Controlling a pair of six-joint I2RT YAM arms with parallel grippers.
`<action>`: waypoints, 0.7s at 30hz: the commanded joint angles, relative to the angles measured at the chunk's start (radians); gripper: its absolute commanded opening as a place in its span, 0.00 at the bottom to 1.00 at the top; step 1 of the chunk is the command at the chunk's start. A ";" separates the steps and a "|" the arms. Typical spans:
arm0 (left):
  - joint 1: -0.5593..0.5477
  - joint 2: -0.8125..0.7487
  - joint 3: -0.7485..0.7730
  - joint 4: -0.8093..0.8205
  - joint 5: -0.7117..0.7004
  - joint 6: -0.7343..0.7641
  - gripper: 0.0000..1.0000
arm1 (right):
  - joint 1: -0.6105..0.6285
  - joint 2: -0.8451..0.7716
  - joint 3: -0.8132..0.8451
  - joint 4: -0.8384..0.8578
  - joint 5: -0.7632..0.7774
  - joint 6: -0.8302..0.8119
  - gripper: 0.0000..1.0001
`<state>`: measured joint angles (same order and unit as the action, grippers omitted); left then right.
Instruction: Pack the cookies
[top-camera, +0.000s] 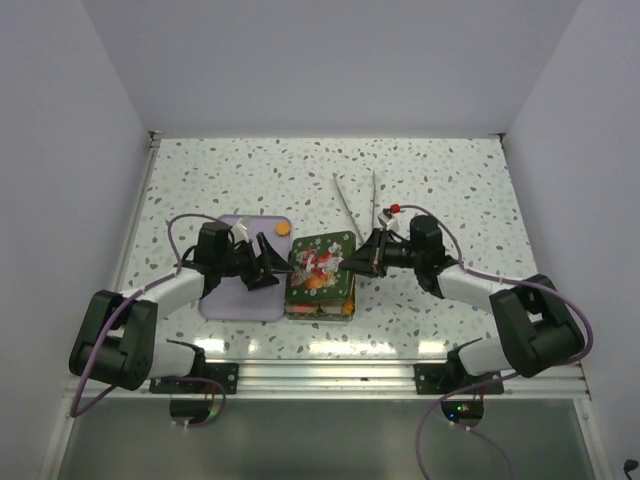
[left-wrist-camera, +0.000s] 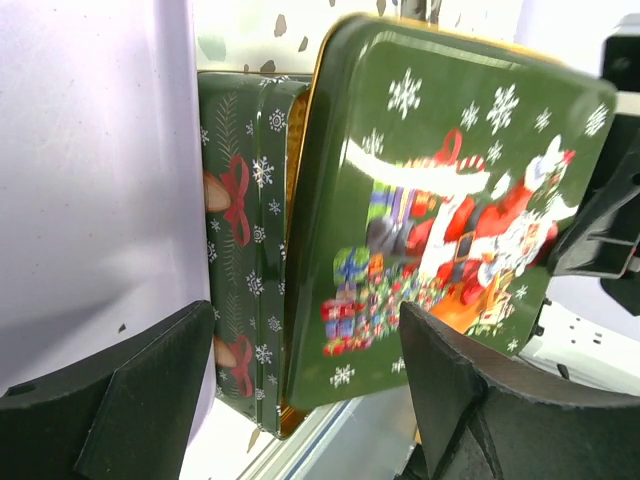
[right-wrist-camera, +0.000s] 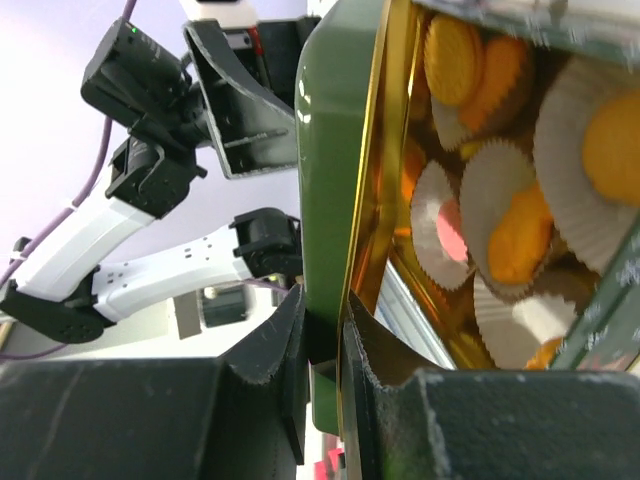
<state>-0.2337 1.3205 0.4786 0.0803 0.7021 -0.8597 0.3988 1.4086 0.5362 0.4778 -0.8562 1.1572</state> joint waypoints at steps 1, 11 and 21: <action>0.010 0.000 0.009 0.010 0.031 0.034 0.80 | 0.002 -0.031 -0.071 0.182 0.005 0.128 0.00; 0.011 0.031 0.028 0.006 0.046 0.053 0.80 | 0.002 -0.079 -0.148 0.085 0.046 0.072 0.13; 0.011 0.043 0.045 0.001 0.053 0.062 0.80 | 0.002 -0.031 -0.119 -0.131 0.071 -0.097 0.41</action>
<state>-0.2298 1.3605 0.4847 0.0788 0.7292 -0.8253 0.4000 1.3731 0.3828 0.4503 -0.8135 1.1400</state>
